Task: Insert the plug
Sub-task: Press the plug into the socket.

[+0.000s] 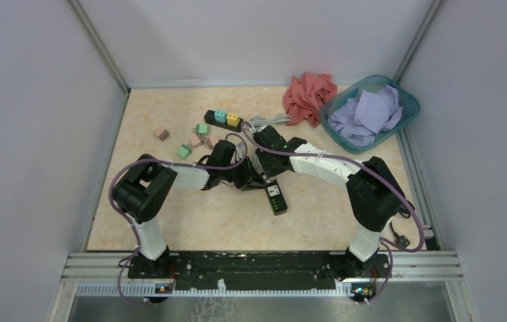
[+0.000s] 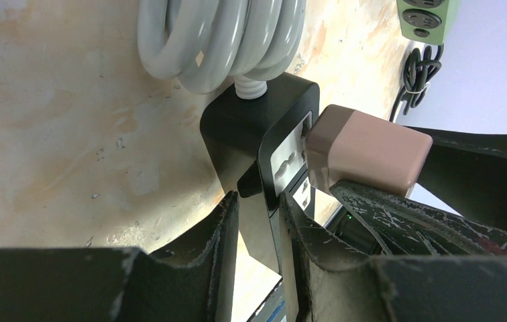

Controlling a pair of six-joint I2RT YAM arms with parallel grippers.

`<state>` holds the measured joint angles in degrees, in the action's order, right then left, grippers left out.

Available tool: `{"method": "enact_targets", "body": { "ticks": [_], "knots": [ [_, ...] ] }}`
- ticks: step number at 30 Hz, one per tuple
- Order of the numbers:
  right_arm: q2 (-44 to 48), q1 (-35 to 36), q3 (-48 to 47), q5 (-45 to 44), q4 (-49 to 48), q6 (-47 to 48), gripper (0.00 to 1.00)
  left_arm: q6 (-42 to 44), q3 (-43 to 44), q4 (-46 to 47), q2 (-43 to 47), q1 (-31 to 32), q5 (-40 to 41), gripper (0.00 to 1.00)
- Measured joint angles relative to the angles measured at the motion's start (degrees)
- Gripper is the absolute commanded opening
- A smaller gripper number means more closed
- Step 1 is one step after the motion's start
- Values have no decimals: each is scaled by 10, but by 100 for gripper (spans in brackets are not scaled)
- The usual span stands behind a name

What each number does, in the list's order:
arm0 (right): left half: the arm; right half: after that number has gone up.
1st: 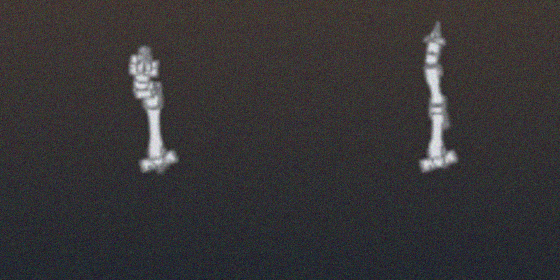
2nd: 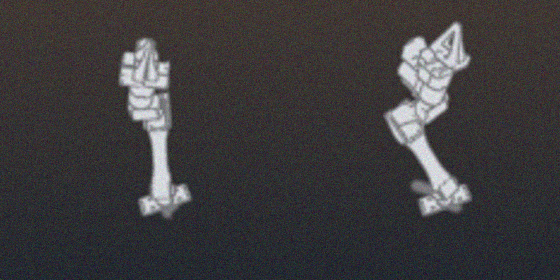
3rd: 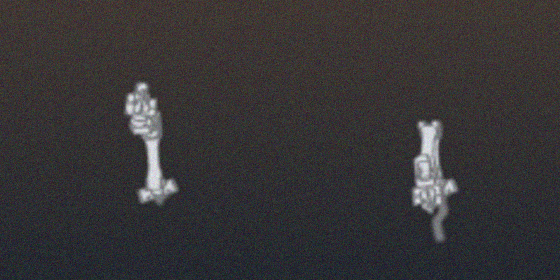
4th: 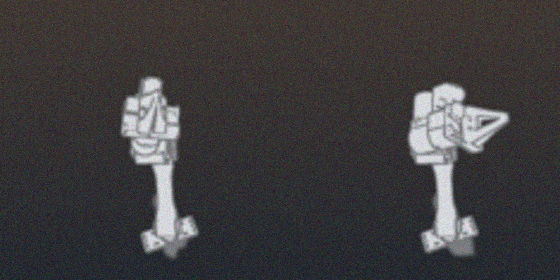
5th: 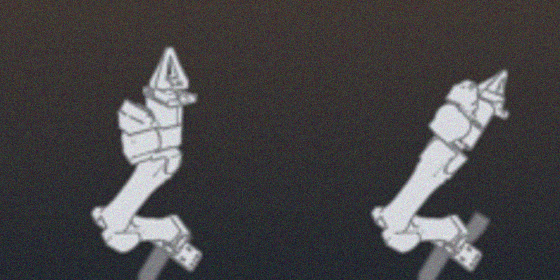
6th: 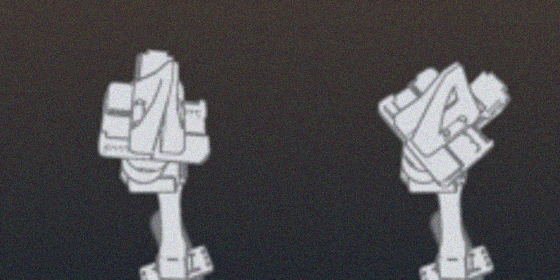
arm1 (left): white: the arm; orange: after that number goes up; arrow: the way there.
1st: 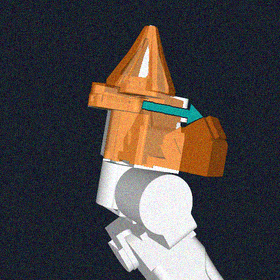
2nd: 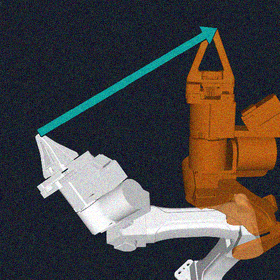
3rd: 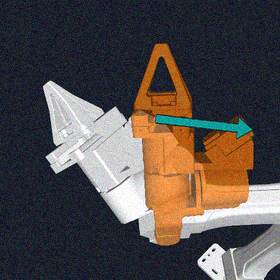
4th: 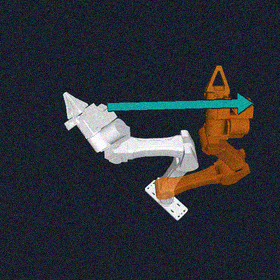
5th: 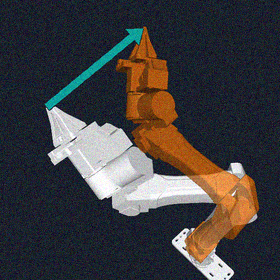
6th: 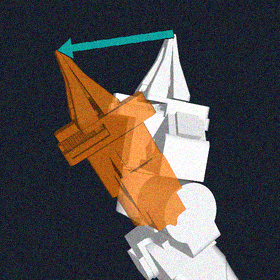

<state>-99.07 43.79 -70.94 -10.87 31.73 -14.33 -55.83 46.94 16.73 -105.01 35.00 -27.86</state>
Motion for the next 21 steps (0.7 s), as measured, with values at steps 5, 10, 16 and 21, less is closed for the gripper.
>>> {"method": "enact_targets", "body": {
  "ticks": [5,10,16,21],
  "knots": [
    [0,-11,0,19,0,-2,0,0,0,0,0,0,1,33],
    [0,-16,6,26,-8,-3,0,0,0,0,1,0,4,33],
    [25,-12,51,24,-59,-5,0,-1,0,0,2,3,9,33],
    [42,5,85,-5,-103,-3,0,-9,-1,1,2,5,9,33]
  ]
}}
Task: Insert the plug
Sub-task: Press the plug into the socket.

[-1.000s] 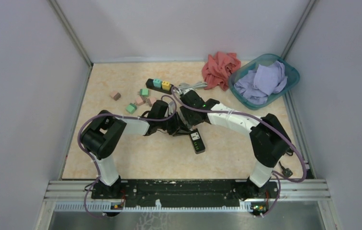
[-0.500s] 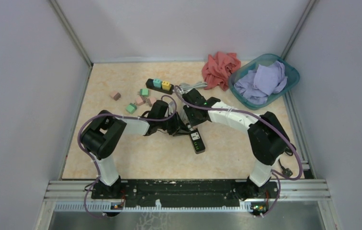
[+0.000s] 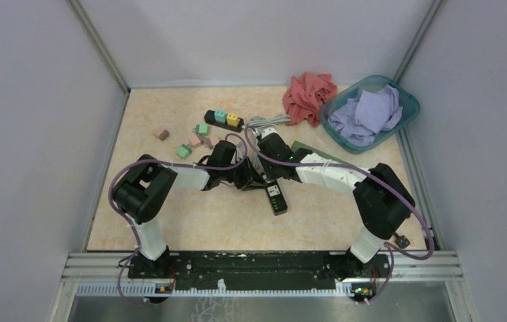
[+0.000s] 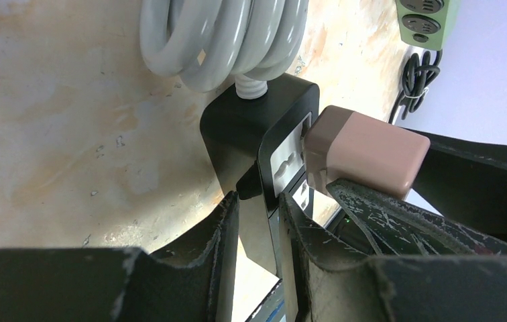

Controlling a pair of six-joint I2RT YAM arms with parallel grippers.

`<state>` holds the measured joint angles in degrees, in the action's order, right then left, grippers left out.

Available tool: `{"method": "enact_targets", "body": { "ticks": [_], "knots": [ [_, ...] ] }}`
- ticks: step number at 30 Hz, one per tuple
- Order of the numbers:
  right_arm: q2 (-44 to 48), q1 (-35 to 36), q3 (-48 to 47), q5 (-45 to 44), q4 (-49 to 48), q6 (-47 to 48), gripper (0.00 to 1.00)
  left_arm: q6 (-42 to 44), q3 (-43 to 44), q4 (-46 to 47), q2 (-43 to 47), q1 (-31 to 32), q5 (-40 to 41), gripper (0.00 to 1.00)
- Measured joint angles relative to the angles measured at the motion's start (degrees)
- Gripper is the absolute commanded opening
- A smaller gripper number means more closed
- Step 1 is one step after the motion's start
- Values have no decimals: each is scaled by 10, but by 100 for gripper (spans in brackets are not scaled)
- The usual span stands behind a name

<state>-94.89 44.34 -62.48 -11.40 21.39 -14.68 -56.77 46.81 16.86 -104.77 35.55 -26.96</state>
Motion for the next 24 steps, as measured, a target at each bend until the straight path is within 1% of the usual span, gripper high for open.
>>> {"method": "enact_targets", "body": {
  "ticks": [4,7,12,15,24],
  "knots": [
    [10,9,23,-21,-31,0,0,-4,-1,1,0,1,1,33],
    [17,2,41,-22,-52,-6,0,-6,-1,2,0,1,2,33],
    [31,-26,70,21,-95,-26,0,-7,-2,3,0,1,4,33],
    [34,-23,78,24,-107,-25,0,-7,-2,5,0,2,5,33],
    [20,15,79,-46,-120,-19,0,-9,-2,5,0,3,8,33]
  ]
}}
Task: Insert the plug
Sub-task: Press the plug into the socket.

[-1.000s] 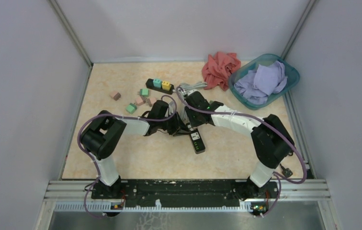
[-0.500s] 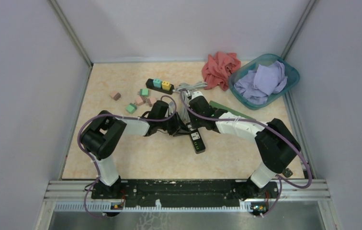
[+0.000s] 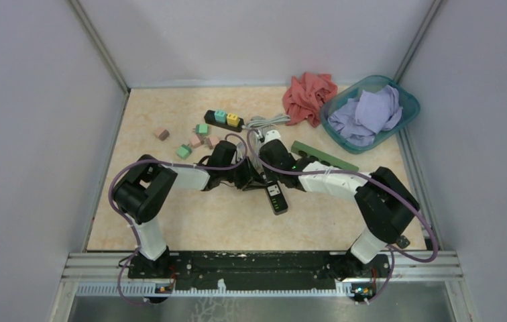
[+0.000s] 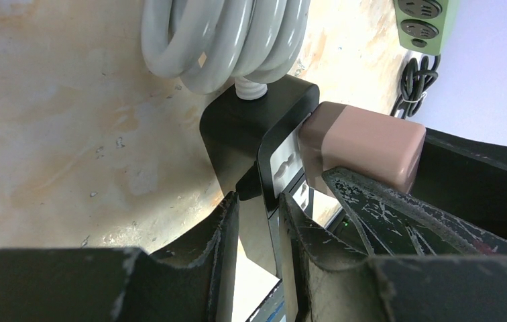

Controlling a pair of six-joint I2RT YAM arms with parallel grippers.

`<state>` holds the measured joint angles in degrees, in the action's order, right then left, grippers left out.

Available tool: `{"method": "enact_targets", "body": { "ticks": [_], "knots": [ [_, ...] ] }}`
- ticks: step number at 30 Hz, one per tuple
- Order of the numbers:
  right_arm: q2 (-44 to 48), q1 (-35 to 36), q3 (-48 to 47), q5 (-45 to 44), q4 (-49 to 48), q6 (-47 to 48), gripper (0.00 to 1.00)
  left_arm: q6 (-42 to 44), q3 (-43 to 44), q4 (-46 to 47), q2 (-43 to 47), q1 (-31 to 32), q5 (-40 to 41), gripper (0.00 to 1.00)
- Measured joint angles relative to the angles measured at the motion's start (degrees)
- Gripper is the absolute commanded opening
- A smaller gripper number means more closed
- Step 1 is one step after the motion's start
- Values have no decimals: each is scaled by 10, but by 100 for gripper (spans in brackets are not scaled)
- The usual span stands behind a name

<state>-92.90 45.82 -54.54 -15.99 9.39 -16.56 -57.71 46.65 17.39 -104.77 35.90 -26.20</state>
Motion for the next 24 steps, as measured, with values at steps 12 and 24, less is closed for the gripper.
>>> {"method": "enact_targets", "body": {
  "ticks": [12,24],
  "knots": [
    [71,10,123,-23,-147,-27,0,-12,-7,12,0,0,0,32],
    [36,30,118,-77,-176,-31,0,-19,-12,20,0,1,0,32]
  ]
}}
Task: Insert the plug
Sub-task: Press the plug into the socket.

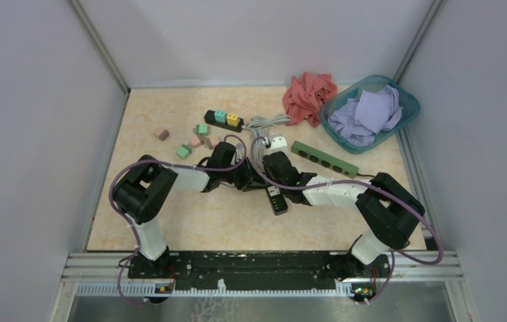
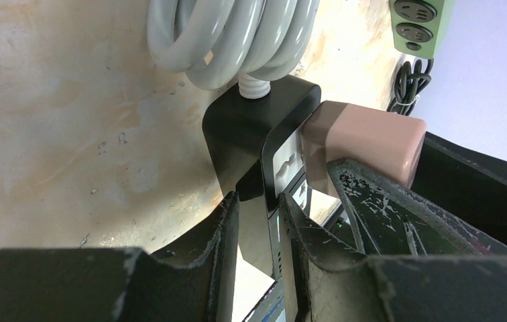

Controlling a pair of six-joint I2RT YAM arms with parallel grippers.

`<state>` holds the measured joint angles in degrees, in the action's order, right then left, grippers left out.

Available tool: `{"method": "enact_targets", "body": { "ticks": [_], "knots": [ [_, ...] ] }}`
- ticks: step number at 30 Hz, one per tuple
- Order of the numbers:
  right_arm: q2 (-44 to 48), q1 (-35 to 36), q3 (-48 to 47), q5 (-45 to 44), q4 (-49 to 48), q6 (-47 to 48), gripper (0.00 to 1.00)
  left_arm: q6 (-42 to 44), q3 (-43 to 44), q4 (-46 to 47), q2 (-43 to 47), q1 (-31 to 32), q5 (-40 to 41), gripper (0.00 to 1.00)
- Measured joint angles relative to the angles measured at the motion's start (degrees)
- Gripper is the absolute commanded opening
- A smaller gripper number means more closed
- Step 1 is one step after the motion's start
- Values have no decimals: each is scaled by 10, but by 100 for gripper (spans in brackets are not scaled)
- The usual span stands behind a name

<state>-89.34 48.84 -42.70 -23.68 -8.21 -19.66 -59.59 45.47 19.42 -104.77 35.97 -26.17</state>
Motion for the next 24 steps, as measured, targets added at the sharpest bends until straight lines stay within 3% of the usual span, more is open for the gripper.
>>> {"method": "enact_targets", "body": {
  "ticks": [14,24],
  "knots": [
    [-5,22,19,-43,-40,-3,0,-4,-2,3,0,0,0,32],
    [44,31,81,-56,-82,-54,0,-9,-5,4,0,3,-6,32]
  ]
}}
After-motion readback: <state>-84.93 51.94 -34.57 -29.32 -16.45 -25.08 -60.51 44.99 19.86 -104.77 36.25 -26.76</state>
